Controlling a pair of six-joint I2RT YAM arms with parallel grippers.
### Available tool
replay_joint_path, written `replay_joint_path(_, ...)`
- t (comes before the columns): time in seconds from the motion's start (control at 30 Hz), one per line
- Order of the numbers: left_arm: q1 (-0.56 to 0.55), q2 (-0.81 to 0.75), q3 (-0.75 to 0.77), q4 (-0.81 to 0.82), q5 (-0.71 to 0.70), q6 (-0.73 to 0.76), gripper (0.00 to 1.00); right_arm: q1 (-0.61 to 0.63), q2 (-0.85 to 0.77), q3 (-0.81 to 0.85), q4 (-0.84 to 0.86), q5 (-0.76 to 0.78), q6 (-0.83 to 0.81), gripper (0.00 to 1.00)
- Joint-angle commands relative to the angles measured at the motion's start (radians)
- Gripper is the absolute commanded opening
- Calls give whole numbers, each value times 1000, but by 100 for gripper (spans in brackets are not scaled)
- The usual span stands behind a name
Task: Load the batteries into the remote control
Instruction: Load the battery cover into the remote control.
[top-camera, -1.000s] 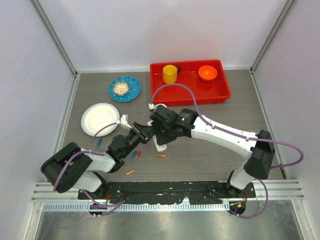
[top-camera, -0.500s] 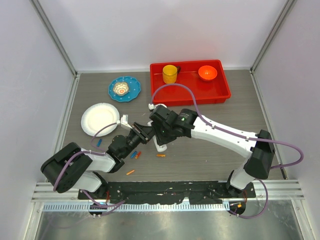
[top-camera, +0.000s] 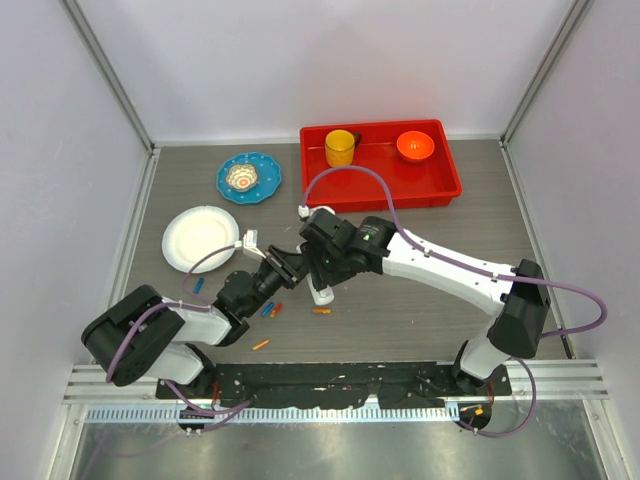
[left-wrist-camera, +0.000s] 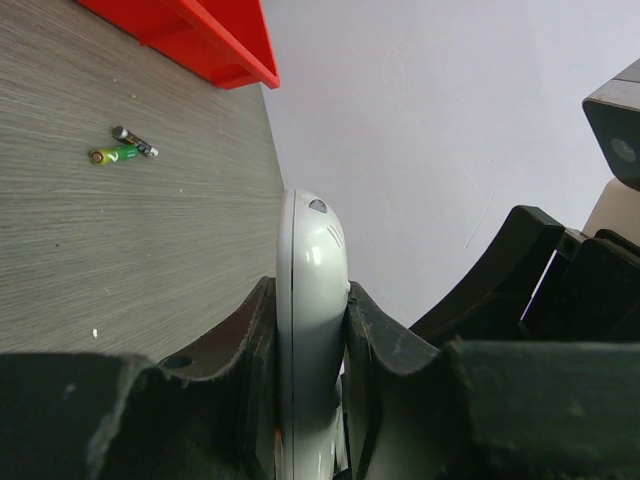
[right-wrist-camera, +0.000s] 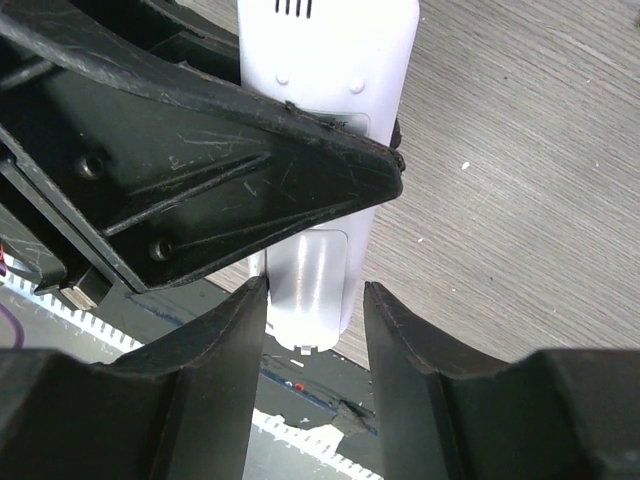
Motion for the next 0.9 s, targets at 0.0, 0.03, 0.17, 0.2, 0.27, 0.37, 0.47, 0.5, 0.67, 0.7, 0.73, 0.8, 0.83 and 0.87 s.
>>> replay_joint_path(0.0,-11,-15,20,203,29,2,0,-3,-24,26,54,23,13,50)
replay_joint_path(0.03,-13,-14,20,203,29,3,0,-3,-24,27,54,23,14,51)
replay_joint_path(0.17,-13,-6,23,203,29,5,0,-3,-41,30,71,13,24,55)
replay_joint_path(0.2,-13,-4,23,203,30,5,1,-3,-45,29,77,10,28,56)
replay_joint_path(0.27,-13,-1,23,203,30,3,0,-3,-56,30,88,4,31,58)
replay_joint_path(0.37,-13,3,23,202,30,2,0,-5,-70,33,110,-23,41,59)
replay_joint_path(0.47,-13,9,27,203,29,-1,0,-3,-87,32,128,-40,50,62)
replay_joint_path(0.5,-13,13,27,203,29,-3,0,-3,-91,32,133,-42,53,63)
replay_joint_path(0.67,-16,17,28,208,23,-3,0,-3,-137,29,149,-65,53,64)
replay_joint_path(0.7,-15,19,28,208,23,-6,0,-3,-174,23,162,-71,53,64)
replay_joint_path(0.73,-16,19,31,208,-12,-6,0,-6,-197,15,192,-89,53,65)
replay_joint_path(0.8,-13,19,36,211,-19,-14,0,-18,-258,-16,212,-83,54,65)
replay_joint_path(0.83,-13,19,40,215,-20,-26,0,-26,-275,-28,218,-73,53,65)
replay_joint_path(0.87,-13,16,42,222,-16,-30,0,-47,-297,-71,225,-57,51,65)
